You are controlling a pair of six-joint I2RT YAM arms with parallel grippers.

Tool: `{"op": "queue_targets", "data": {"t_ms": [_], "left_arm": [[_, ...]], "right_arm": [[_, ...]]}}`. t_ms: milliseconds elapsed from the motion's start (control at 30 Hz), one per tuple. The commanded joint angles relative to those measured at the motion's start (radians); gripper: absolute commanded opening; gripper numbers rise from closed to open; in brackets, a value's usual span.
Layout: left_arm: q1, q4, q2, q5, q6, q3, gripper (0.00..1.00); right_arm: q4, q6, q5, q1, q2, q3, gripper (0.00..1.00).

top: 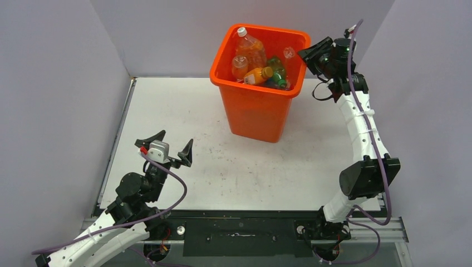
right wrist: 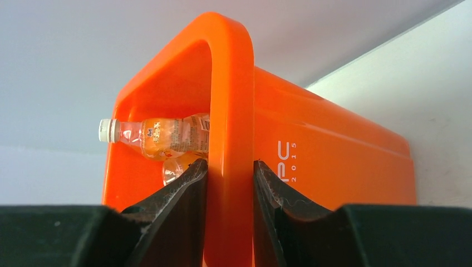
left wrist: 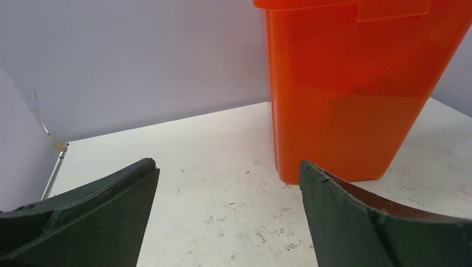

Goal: Put the plastic bottles in the bin
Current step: Move the trash bin to the center of the board, then reset both arms

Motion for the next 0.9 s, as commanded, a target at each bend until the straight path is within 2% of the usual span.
{"op": "queue_targets", "data": {"t_ms": [0, 367, 400, 500, 567, 600, 633, 733, 867], "left_arm": [[0.005, 0.016, 0.012, 0.011, -0.007, 0.012, 0.96], [0.005, 0.016, 0.024, 0.007, -0.003, 0.009, 0.96], [0.005, 0.015, 0.026, 0.005, -0.002, 0.009, 0.96], [0.002, 0.014, 0.032, -0.003, -0.001, 0.008, 0.96], [0.003, 0.016, 0.034, -0.007, 0.001, 0.006, 0.96], [0.003, 0.016, 0.034, -0.01, 0.002, 0.006, 0.96], [0.003, 0.016, 0.032, -0.013, 0.003, 0.006, 0.96], [0.003, 0.019, 0.028, -0.025, 0.006, 0.003, 0.96], [0.002, 0.029, 0.028, -0.096, 0.015, -0.001, 0.96]], "right_arm": [[0.197, 0.07, -0.177, 0.061, -0.022, 0.005, 0.05], [0.165, -0.019, -0.206, 0.109, 0.015, 0.004, 0.05], [0.158, -0.031, -0.206, 0.109, 0.014, 0.004, 0.14], [0.143, -0.074, -0.197, 0.107, -0.007, 0.005, 0.69], [0.122, -0.109, -0.172, 0.103, -0.033, 0.009, 0.94], [0.109, -0.128, -0.16, 0.099, -0.049, 0.012, 0.95], [0.093, -0.145, -0.145, 0.097, -0.065, 0.014, 0.9], [0.057, -0.188, -0.081, 0.099, -0.141, -0.014, 0.9], [0.078, -0.216, 0.044, 0.108, -0.346, -0.2, 0.9]]}}
